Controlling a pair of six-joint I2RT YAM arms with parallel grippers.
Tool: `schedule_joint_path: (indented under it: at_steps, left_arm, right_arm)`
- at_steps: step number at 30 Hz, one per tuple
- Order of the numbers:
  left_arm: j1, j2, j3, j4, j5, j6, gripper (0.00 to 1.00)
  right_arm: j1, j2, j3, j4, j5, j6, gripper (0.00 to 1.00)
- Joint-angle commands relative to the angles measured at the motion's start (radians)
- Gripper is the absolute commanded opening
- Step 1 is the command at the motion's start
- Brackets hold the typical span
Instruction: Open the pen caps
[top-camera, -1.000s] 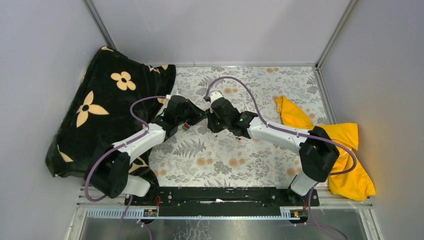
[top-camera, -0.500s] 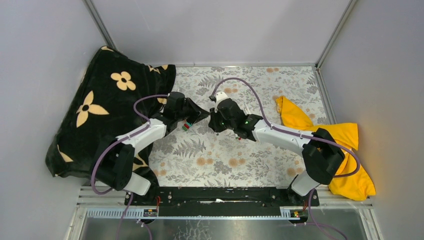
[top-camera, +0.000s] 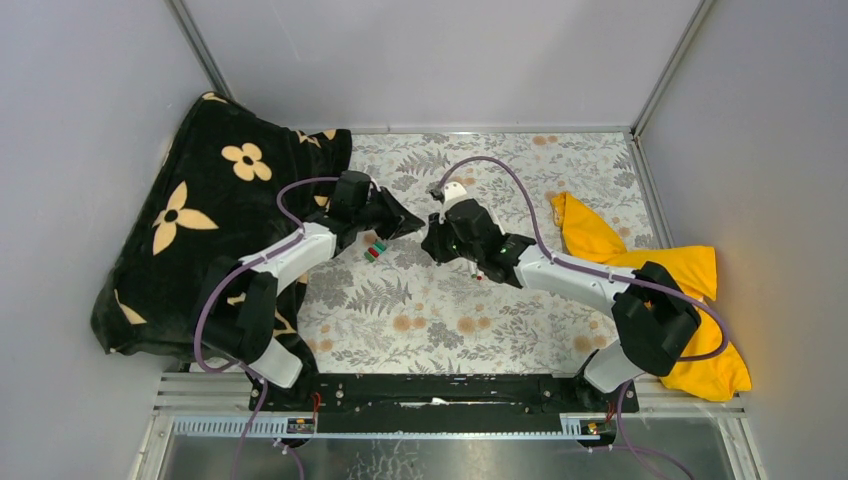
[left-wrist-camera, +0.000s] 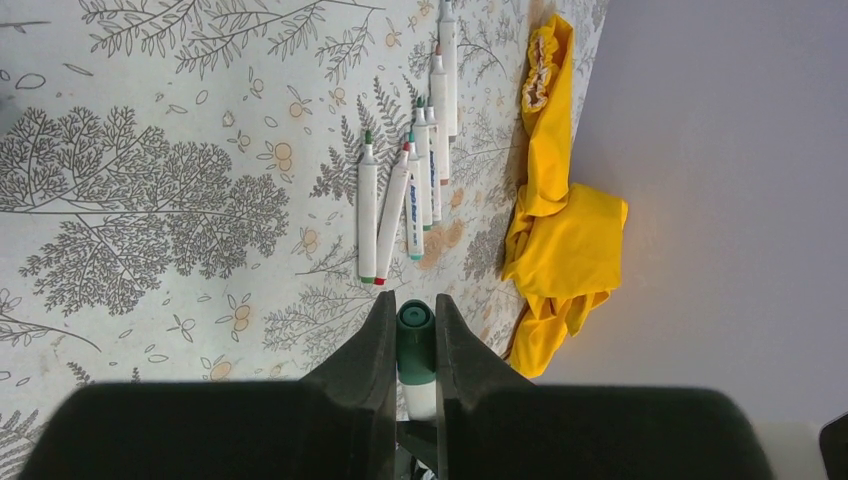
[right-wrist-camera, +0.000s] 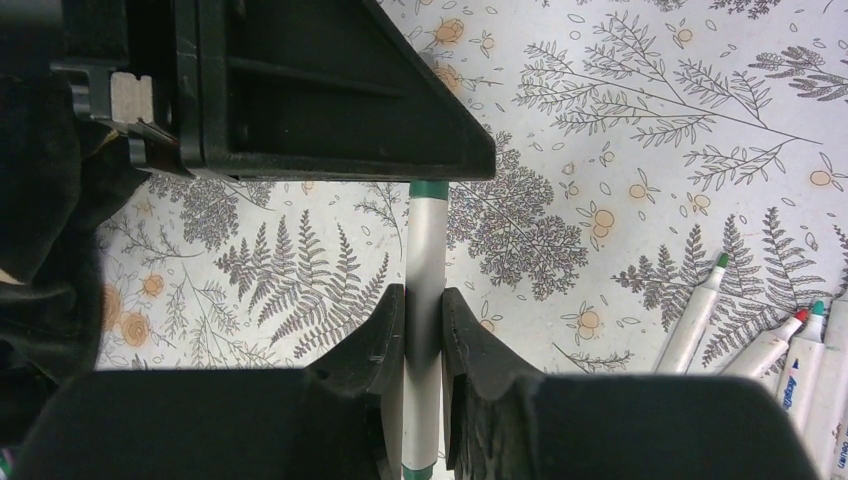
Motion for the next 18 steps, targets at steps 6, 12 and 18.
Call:
schedule_joint_path:
  at_steps: [6,12,18]
  left_arm:
    - [0.139,0.007,0.041,0.051,-0.193,0.064,0.00]
    - [0.147,0.008,0.034,0.081,-0.189,0.022,0.00]
    - [0.140,-0.033,0.035,-0.025,-0.264,0.096,0.00]
  right_arm:
    - [0.000,-0.082,-0.084,-0.182,-0.035,0.005,0.00]
    - [-0.002,-0.103,-0.111,-0.173,-0.023,0.012,0.00]
    - [-0.001,-0.094,-0.056,-0.236,0.077,-0.020,0.00]
